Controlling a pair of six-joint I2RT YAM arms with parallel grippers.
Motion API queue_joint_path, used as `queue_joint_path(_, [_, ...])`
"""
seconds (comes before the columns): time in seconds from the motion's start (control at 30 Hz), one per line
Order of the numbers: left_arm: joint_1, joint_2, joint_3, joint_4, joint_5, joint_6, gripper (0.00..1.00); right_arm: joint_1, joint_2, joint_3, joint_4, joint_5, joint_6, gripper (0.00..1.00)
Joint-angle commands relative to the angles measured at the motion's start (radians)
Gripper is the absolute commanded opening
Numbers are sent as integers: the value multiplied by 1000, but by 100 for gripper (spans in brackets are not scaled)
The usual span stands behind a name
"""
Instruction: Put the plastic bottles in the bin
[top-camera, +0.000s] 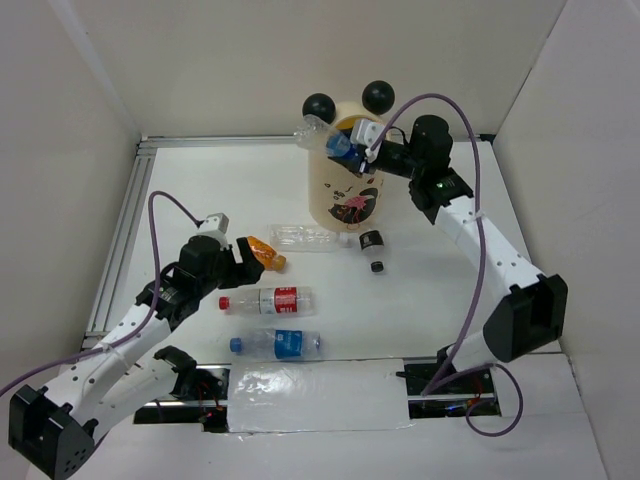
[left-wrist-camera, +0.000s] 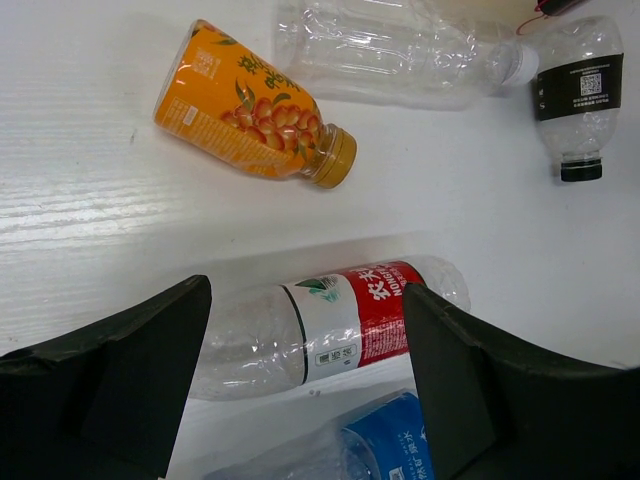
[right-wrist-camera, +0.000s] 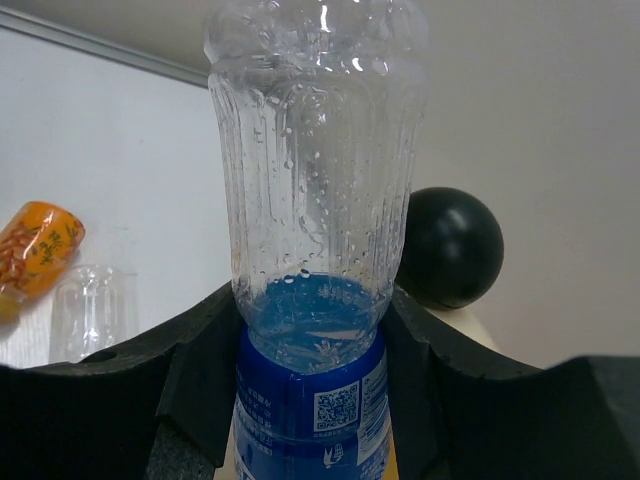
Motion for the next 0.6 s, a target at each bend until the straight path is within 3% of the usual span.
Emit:
queue_joint_path(0.0, [-4,-1,31,49,24,21,90,-45,44,110,183,-160,68,33])
queue_joint_path(0.17, [-13,-1,31,30,24,-17,90,-95,145,110,356,-237,107,34])
queue_joint_path(0.3, [-13,-1,40,30,36,-69,90,-137,222,121,425,-294,186,40])
queue_joint_path(0.47, [-13,8,50,21,46,-91,89,-172,267,61,572,-347,266,59])
queue_joint_path(0.57, [-13,8,50,1,35,-100,89,-192,285,61,572,-387,280,71])
